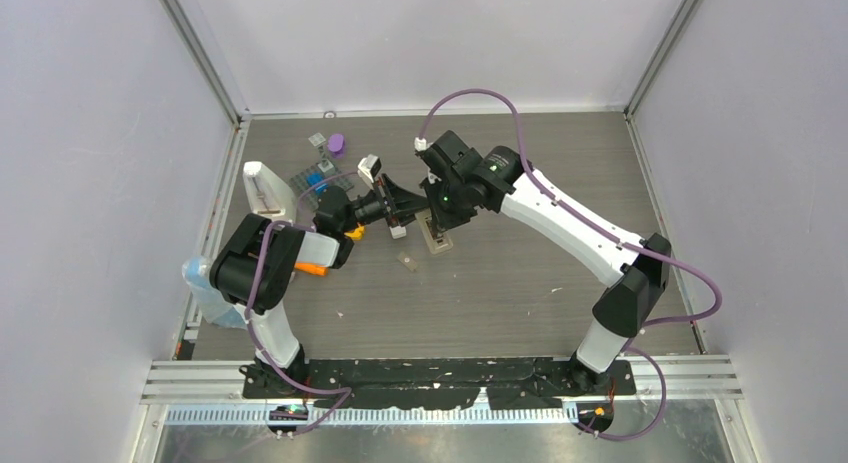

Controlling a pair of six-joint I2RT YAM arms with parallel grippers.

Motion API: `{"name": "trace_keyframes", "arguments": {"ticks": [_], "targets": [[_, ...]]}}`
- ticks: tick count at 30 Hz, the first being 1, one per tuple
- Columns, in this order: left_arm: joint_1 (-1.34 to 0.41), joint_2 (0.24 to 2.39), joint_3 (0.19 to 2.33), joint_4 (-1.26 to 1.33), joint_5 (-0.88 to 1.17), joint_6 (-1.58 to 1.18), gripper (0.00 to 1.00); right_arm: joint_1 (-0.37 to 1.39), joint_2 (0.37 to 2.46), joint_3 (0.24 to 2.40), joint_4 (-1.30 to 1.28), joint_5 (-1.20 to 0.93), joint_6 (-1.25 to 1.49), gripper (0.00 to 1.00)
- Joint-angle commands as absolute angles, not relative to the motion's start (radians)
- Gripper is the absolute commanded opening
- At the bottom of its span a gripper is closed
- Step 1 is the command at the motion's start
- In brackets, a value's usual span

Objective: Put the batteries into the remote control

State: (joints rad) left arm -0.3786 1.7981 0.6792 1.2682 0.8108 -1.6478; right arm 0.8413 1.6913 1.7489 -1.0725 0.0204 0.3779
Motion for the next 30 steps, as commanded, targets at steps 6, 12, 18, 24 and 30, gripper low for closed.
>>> {"name": "trace_keyframes", "arguments": {"ticks": [6,12,18,24,30], "targets": [[-0.382,1.773,0.671,1.334,0.778,-1.587,0.0,0.851,1.713,1.822,-1.114,-0.037,0.375,0.11],[-0.382,1.768,0.666,1.333,0.772,-1.586,0.0,0.851,1.726,1.822,-1.132,-0.021,0.391,0.15],[-0.382,1.763,0.664,1.334,0.767,-1.585,0.0,0.851,1.726,1.821,-1.138,-0.011,0.397,0.22],[-0.382,1.767,0.664,1.334,0.772,-1.59,0.0,0.851,1.729,1.827,-1.12,-0.023,0.4,0.35],[-0.382,1.764,0.663,1.337,0.77,-1.599,0.0,0.851,1.703,1.836,-1.091,-0.005,0.42,0.36]]}}
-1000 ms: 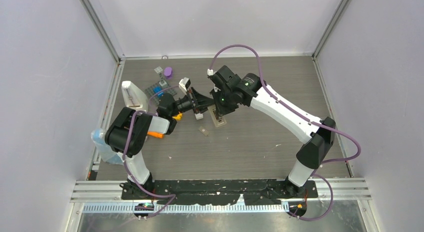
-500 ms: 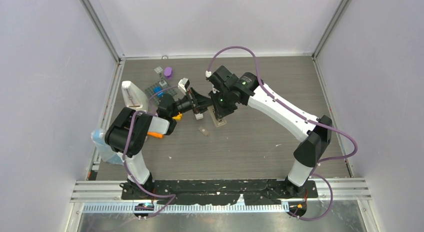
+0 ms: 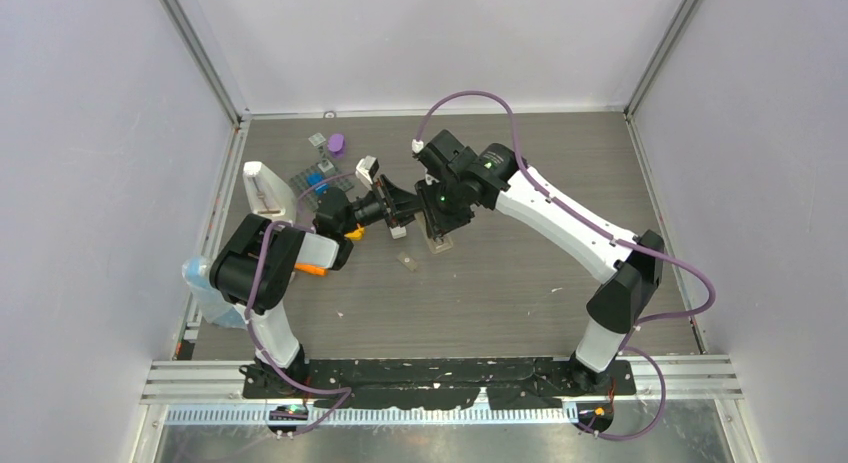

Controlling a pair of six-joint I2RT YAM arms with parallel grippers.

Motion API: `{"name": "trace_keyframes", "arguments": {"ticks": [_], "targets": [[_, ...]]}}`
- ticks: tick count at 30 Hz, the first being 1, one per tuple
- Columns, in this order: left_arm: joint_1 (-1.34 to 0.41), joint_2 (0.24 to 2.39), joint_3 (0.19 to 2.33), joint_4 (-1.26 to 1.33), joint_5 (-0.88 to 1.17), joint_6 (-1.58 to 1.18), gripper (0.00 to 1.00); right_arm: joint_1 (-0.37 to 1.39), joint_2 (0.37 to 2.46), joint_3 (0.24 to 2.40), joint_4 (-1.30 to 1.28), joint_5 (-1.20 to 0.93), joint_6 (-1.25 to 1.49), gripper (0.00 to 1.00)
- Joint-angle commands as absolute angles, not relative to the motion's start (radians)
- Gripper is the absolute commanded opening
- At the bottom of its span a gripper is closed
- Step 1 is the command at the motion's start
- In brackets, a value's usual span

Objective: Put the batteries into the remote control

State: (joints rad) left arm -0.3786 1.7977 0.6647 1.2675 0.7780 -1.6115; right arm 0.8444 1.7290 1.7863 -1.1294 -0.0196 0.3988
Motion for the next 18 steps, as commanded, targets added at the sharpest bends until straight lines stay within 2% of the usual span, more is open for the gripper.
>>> {"name": "trace_keyframes", "arguments": {"ticks": [1,10,18], "targets": [[-0.382,1.764,0.663,1.336,0.769,-1.603,0.0,0.85,1.691,1.834,-1.08,-0.003,0.422,0.36],[-0.382,1.734,0.656,1.384,0.706,-1.742,0.0,0.843,1.549,1.73,-0.961,0.016,0.412,0.36],[-0.382,1.676,0.655,1.343,0.653,-1.811,0.0,0.845,1.466,1.654,-0.963,-0.064,0.422,0.3]]}}
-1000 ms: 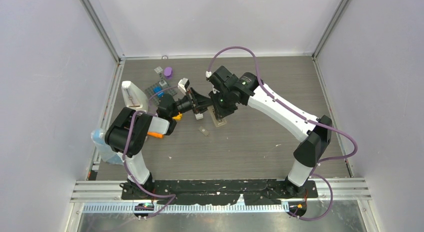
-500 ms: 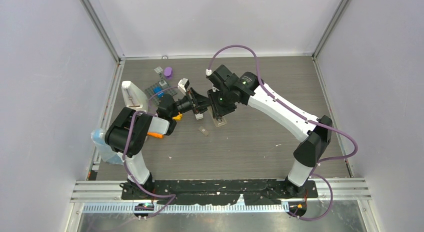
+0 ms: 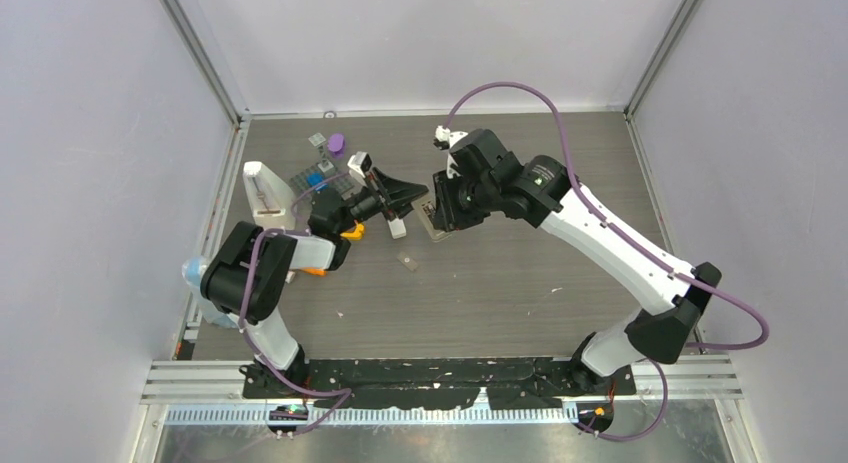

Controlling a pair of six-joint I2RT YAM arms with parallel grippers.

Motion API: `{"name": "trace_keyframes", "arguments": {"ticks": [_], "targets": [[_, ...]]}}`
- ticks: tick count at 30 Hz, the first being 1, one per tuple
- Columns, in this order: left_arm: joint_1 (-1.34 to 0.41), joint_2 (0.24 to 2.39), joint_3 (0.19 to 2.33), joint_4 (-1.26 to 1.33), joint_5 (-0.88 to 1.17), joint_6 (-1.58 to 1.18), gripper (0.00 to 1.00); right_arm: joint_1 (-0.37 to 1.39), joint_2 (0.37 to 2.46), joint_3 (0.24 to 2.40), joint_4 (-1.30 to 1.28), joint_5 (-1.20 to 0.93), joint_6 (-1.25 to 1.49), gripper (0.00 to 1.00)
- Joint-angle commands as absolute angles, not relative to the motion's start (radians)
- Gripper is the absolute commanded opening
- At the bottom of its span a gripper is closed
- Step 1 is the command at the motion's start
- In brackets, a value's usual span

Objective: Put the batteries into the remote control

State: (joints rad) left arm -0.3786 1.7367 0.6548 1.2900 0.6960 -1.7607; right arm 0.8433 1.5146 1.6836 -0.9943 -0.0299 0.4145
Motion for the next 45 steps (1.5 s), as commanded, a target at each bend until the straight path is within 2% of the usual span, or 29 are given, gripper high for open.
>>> {"name": "trace_keyframes", "arguments": {"ticks": [1,6,17,33,45], "targets": [[-0.382,1.673,0.657,1.34,0.652,-1.814,0.0,0.845,1.467,1.654,-0.963,-0.068,0.425,0.29],[-0.382,1.665,0.671,1.34,0.66,-1.817,0.0,0.846,1.476,1.655,-0.958,-0.04,0.453,0.14],[-0.382,1.653,0.671,1.321,0.678,-1.791,0.0,0.845,1.501,1.666,-0.934,-0.003,0.483,0.08],[-0.382,1.65,0.67,1.319,0.685,-1.788,0.0,0.83,1.539,1.684,-0.912,0.022,0.497,0.06],[-0.382,1.66,0.671,1.319,0.687,-1.782,0.0,0.813,1.463,1.653,-0.857,-0.048,0.501,0.17]]}}
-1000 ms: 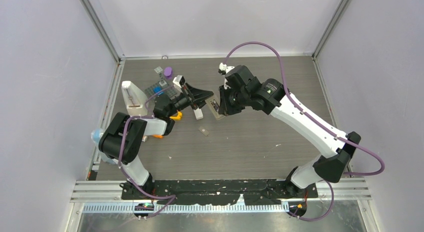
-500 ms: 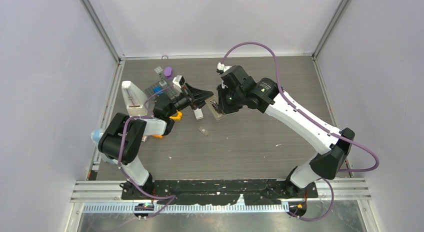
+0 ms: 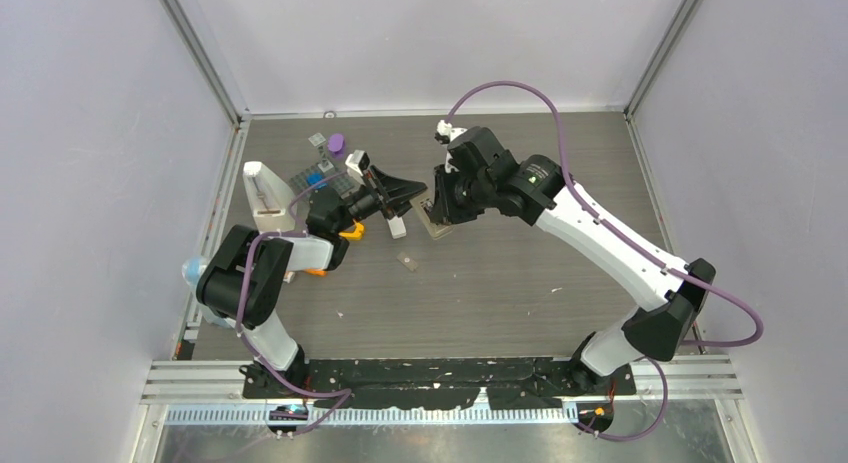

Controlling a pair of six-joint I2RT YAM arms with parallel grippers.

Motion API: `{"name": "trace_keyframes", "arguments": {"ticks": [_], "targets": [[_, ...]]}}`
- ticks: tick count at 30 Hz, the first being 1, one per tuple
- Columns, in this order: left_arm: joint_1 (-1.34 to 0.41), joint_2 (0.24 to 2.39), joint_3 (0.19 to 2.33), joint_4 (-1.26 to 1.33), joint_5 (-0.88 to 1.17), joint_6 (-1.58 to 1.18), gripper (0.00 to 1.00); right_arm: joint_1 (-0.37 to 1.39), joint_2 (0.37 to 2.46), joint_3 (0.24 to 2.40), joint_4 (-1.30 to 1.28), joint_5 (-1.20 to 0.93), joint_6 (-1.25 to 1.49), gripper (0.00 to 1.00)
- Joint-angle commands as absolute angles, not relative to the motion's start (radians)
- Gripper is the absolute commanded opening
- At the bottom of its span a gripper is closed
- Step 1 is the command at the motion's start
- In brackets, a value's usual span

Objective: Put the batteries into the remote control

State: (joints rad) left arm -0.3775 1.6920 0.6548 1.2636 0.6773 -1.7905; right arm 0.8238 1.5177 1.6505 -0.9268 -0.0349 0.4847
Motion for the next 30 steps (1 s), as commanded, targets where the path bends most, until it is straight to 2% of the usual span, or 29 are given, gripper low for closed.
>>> {"name": "trace_keyframes", "arguments": {"ticks": [1,6,8,13,19,30], "targets": [[-0.382,1.66,0.672,1.319,0.687,-1.782,0.0,0.812,1.463,1.651,-0.857,-0.047,0.502,0.19],[-0.381,1.66,0.667,1.32,0.689,-1.781,0.0,0.808,1.459,1.642,-0.862,-0.038,0.51,0.33],[-0.381,1.66,0.666,1.32,0.687,-1.78,0.0,0.808,1.46,1.641,-0.862,-0.043,0.51,0.34],[-0.381,1.658,0.663,1.321,0.687,-1.779,0.0,0.808,1.466,1.639,-0.865,-0.053,0.51,0.32],[-0.38,1.657,0.658,1.321,0.686,-1.778,0.0,0.809,1.482,1.637,-0.883,-0.074,0.511,0.23],[-0.381,1.651,0.653,1.33,0.675,-1.773,0.0,0.809,1.506,1.638,-0.906,-0.101,0.509,0.22]]}}
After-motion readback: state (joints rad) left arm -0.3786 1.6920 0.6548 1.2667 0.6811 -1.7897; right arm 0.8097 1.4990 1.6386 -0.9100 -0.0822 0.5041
